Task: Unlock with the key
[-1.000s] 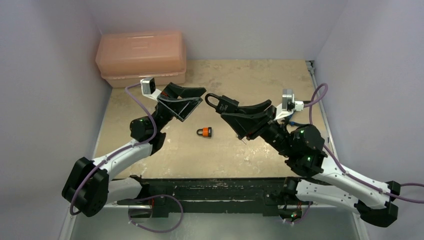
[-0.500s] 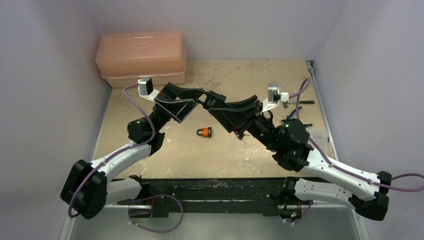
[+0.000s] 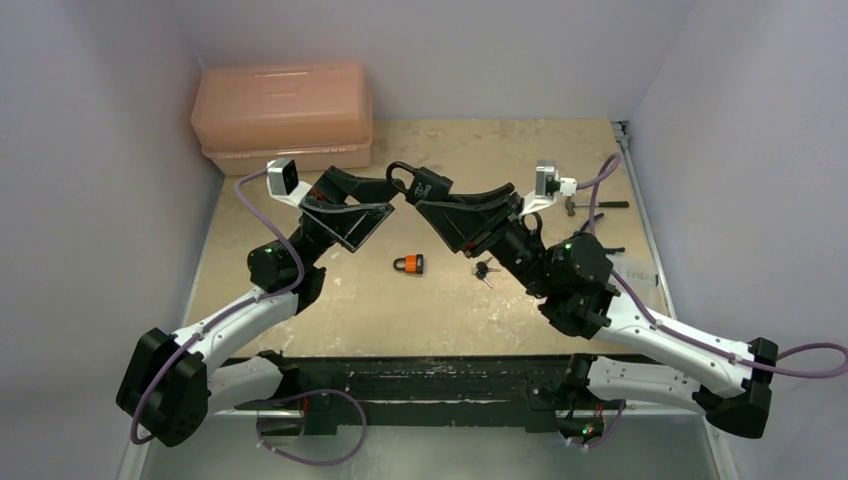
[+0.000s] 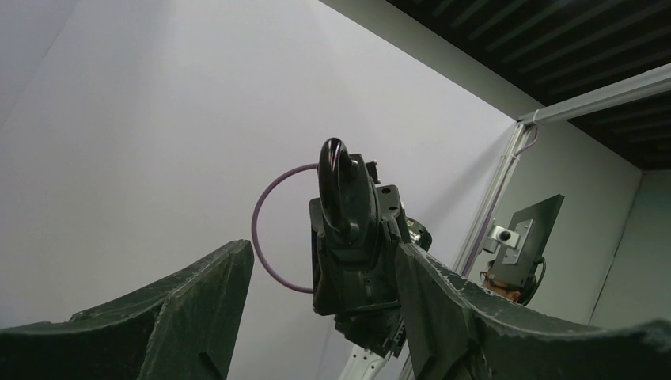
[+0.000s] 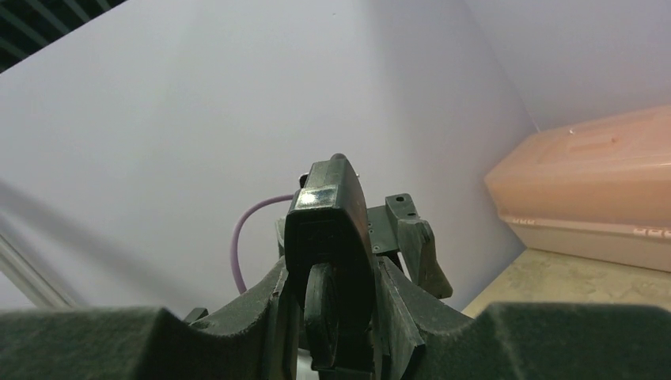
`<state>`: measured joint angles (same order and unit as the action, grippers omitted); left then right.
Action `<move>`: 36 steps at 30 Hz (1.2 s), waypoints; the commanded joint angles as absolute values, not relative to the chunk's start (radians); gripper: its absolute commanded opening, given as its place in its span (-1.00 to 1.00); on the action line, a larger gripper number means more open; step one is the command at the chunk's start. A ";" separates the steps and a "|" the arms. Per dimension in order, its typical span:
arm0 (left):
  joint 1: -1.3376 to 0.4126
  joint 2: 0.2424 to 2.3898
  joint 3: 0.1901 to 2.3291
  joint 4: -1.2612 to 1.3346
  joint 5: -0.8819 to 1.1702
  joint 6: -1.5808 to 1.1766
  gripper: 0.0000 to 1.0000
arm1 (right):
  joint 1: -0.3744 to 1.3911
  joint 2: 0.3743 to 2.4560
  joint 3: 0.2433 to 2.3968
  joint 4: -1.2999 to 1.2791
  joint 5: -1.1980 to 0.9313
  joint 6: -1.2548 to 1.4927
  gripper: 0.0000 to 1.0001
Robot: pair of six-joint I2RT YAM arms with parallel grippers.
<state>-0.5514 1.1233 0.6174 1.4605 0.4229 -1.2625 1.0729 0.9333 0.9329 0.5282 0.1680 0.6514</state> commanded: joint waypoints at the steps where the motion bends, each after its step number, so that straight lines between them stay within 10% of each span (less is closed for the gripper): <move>1: -0.555 1.121 0.650 1.778 0.431 -1.263 0.40 | 1.072 0.949 0.996 0.687 0.108 0.681 -1.00; 36: -0.556 1.135 0.651 1.778 0.425 -1.271 -0.11 | 1.028 1.052 0.961 0.743 0.044 0.768 -1.00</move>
